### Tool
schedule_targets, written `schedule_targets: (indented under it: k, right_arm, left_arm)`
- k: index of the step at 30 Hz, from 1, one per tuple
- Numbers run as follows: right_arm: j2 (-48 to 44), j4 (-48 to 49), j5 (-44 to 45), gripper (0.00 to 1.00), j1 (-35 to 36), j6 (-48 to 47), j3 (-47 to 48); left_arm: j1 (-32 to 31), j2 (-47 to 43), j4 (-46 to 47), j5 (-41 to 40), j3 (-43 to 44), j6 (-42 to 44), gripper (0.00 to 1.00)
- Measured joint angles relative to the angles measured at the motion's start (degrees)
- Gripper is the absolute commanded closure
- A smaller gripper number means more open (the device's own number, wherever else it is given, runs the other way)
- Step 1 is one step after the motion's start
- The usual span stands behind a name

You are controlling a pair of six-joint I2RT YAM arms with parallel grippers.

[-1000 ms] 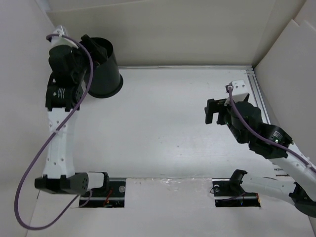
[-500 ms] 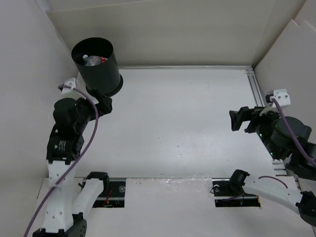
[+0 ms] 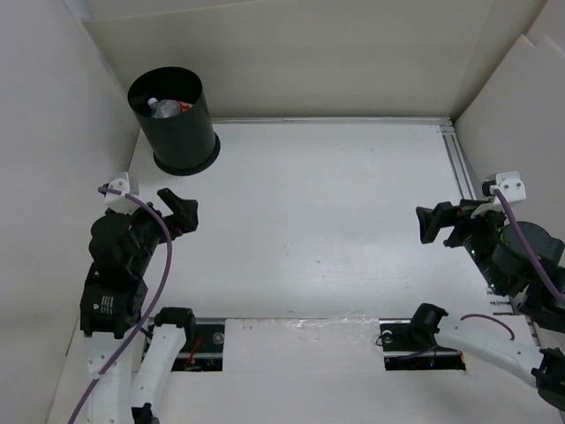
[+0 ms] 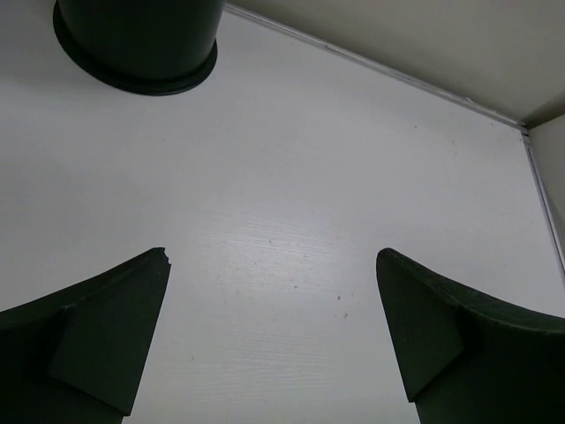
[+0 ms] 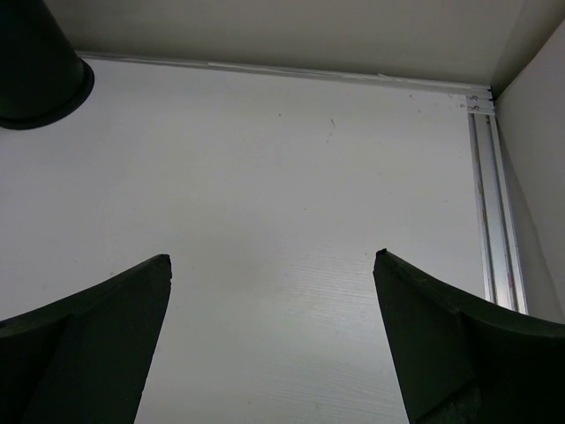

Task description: Put the plastic bottles in the bin

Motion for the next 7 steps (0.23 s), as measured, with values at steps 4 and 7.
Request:
schedule_targets:
  k: [4,7]
  right_arm:
    - [0.0,0.1,-0.4,0.0,0.0,-0.1,-0.7]
    - [0.0,0.2,-0.5,0.0,0.0,-0.2,-0.7]
  left_arm:
    - [0.0,0.9,-0.8,-0.6,-0.2,0.0,0.0]
    - [0.0,0.8,-0.7,-0.8,-0.1,0.0,0.0]
